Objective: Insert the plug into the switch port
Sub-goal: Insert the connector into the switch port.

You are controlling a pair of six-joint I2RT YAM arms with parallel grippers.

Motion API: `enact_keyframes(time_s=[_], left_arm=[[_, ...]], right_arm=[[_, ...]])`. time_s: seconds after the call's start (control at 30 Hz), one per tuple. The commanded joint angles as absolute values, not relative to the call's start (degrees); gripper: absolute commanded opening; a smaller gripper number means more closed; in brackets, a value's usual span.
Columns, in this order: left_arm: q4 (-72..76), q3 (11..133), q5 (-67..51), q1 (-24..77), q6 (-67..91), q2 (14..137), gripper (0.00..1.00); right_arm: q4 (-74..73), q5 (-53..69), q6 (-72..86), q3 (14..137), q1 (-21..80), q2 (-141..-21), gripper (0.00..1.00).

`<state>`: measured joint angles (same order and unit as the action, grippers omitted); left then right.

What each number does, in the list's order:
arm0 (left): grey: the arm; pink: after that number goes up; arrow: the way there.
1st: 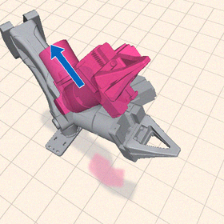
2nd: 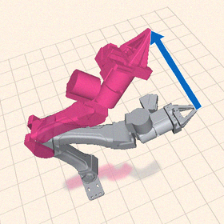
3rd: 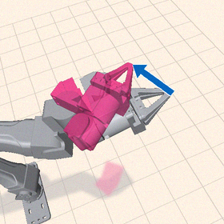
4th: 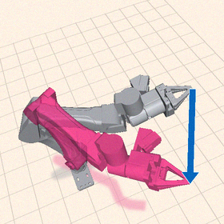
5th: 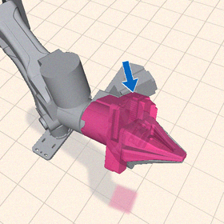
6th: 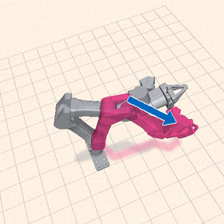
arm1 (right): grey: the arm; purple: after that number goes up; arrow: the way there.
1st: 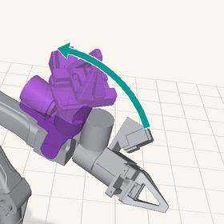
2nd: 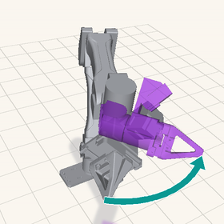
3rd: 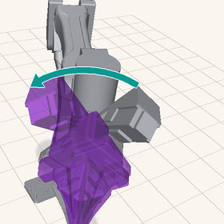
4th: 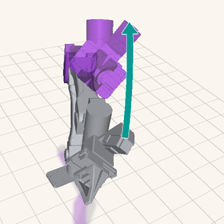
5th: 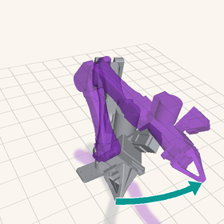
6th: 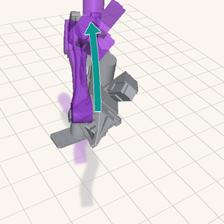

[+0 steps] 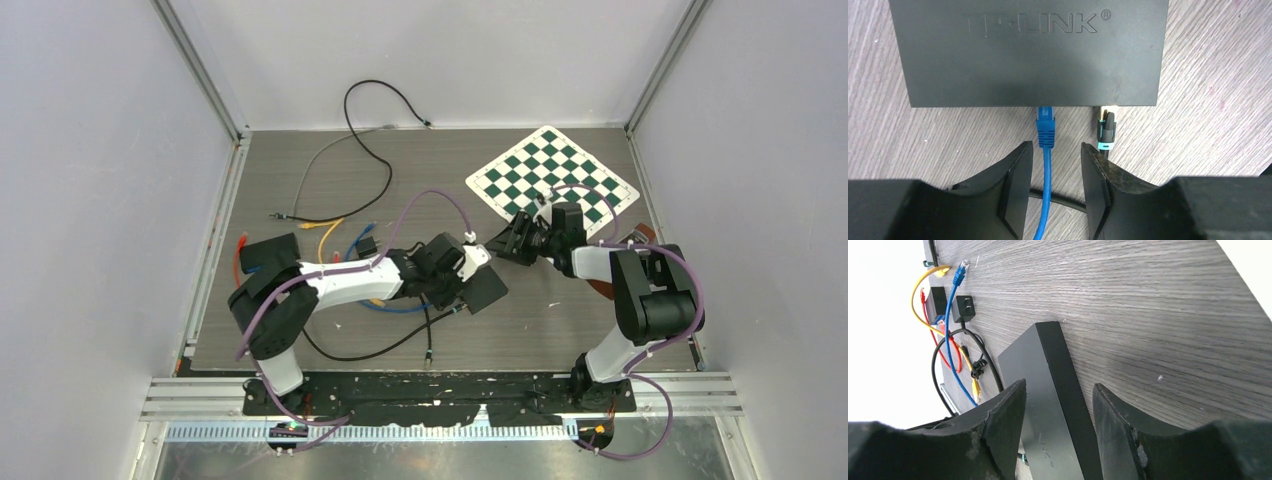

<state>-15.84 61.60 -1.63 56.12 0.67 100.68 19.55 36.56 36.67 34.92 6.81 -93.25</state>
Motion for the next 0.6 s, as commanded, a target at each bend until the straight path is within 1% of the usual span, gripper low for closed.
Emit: enact_keyframes(time_s=[0.0, 0.2, 0.33, 0.57], left_arm=[[-11.74, 60.29, -1.19, 56.01, -2.21, 97.56, 0.43], [-14.63, 62.28, -3.71, 53.97, -3.05, 99.15, 0.44], [-15.5, 62.72, -5.31, 52.67, -2.86, 99.92, 0.44], [-16.05, 64.04, -7.73, 52.56, -2.4, 102.75, 0.41]], right_arm=[[14.28, 39.54, 32.11, 37.9, 6.48, -92.08, 0.59], [11.32, 40.68, 26.65, 38.09, 6.56, -90.98, 0.58], [12.06, 42.29, 24.47, 36.87, 6.62, -91.16, 0.58], [13.6, 44.71, 24.39, 37.25, 7.4, -94.89, 0.58]])
